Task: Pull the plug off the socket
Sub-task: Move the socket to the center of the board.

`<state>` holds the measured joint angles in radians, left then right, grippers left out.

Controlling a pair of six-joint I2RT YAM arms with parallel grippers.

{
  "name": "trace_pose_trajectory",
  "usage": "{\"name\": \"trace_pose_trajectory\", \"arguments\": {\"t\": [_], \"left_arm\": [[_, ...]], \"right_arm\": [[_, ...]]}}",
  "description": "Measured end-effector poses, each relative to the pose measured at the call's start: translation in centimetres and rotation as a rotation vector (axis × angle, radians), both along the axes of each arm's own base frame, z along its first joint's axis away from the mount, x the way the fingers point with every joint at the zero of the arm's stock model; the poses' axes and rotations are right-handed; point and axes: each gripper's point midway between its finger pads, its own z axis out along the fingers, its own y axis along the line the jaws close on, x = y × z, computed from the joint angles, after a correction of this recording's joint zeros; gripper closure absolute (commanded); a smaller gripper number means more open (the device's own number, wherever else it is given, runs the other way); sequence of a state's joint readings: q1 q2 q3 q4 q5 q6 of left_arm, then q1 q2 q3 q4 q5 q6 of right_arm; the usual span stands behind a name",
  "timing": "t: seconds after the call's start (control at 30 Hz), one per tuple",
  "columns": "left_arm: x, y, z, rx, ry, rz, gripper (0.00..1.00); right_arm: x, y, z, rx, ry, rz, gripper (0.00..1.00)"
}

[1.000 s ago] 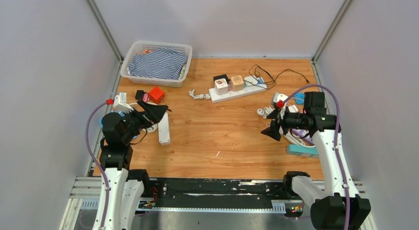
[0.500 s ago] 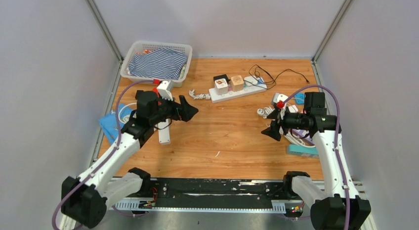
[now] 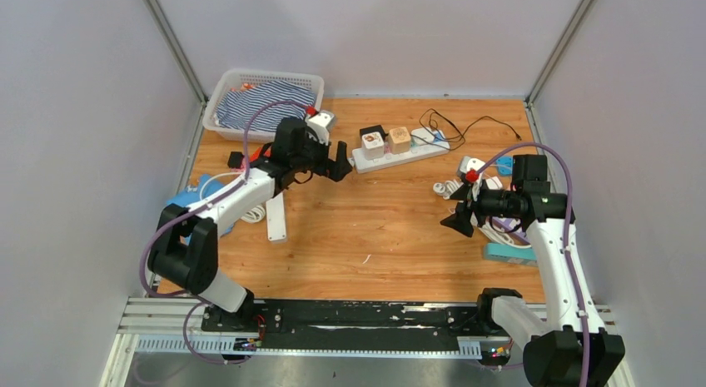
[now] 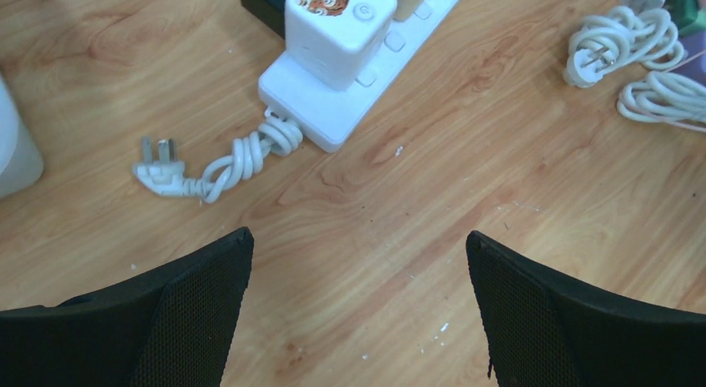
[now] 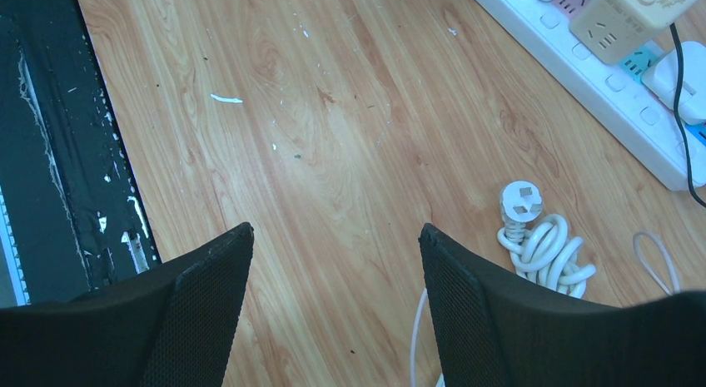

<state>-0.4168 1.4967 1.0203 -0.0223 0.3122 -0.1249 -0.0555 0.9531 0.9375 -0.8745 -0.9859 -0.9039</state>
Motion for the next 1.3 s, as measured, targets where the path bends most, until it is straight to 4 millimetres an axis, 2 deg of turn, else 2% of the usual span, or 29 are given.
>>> {"name": "trace_pose_trajectory", "arguments": {"t": [0.13,0.3,0.47,0.9,1.07,1.3], "left_arm": [[0.7,-1.8,-0.8,0.064,-0.039,-0.080,0.00],[2.7,-3.6,-1.5,0.151,-0.124,-0.190,0.00],[4.4,-4.3,-3.8,0.270,-0.186,-0.326,0.00],[6.2,-5.3,-9.5,0.480,-0.222,-0.640,0.00],[7.7,-5.9,-10.1,0.500,-0.228,-0.658,0.00],[9.0,-6.4,-9.6,0.510,-0.228,-0.656,0.00]], "right_arm": [[0.1,0.0,-0.2,-0.002,0.006,-0.001,0.24],[0.1,0.0,-0.3,-0.002,0.012,-0.001,0.24],[0.1,0.0,-0.3,-0.002,0.013,-0.001,0.24],[0.3,-0.1,-0.5,-0.008,0.021,-0.005,0.24],[0.3,-0.2,-0.5,-0.009,0.021,-0.006,0.24],[0.3,-0.2,-0.6,-0.013,0.018,-0.004,0.24]]}}
